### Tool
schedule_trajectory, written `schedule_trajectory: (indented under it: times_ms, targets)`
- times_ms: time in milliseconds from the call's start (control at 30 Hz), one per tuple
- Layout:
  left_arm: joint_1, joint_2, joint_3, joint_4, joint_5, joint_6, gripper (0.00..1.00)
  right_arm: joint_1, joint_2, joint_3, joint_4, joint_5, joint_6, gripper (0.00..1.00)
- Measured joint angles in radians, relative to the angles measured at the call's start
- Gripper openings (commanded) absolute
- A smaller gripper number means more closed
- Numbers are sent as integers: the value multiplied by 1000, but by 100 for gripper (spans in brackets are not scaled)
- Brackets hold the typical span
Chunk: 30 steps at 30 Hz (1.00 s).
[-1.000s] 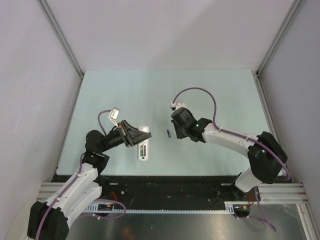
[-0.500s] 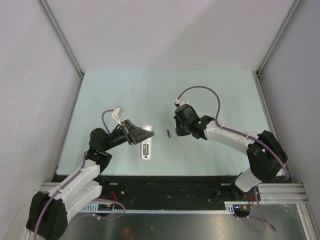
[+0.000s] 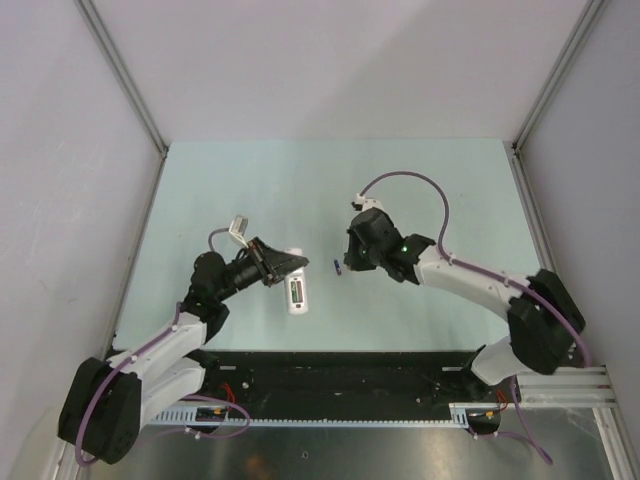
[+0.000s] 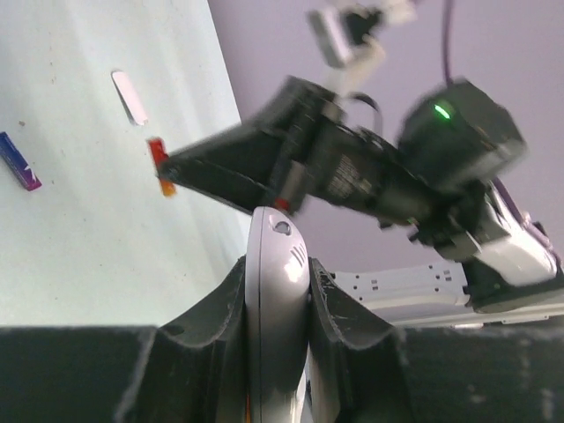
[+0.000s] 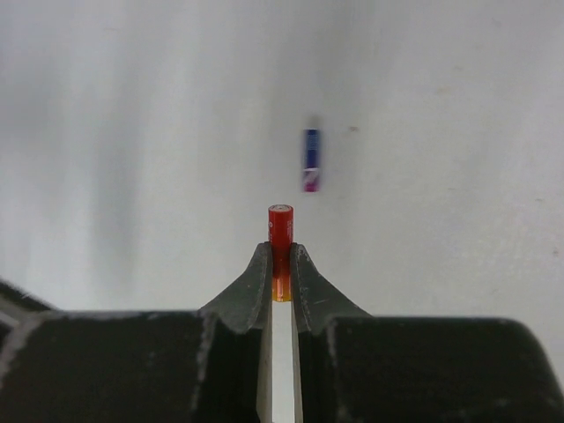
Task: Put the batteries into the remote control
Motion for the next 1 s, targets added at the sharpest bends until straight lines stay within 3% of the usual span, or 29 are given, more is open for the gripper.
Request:
schedule_trajectory:
  times_ms: [167,400,667,1000]
  targets:
    - [0,18,29,-21,-59,-3,0,141,-174,-18,64,81,-16,0]
    - [0,56,111,-32,-101,-2,0,172,-321,-45,138,167,-30,0]
    - [0,61,97,-43,-103,-2,0,1,-92,-56,38,117,-59,0]
    - [0,34,61,-56,-102,-2,0,-5,83,-25,-68,116,-112,0]
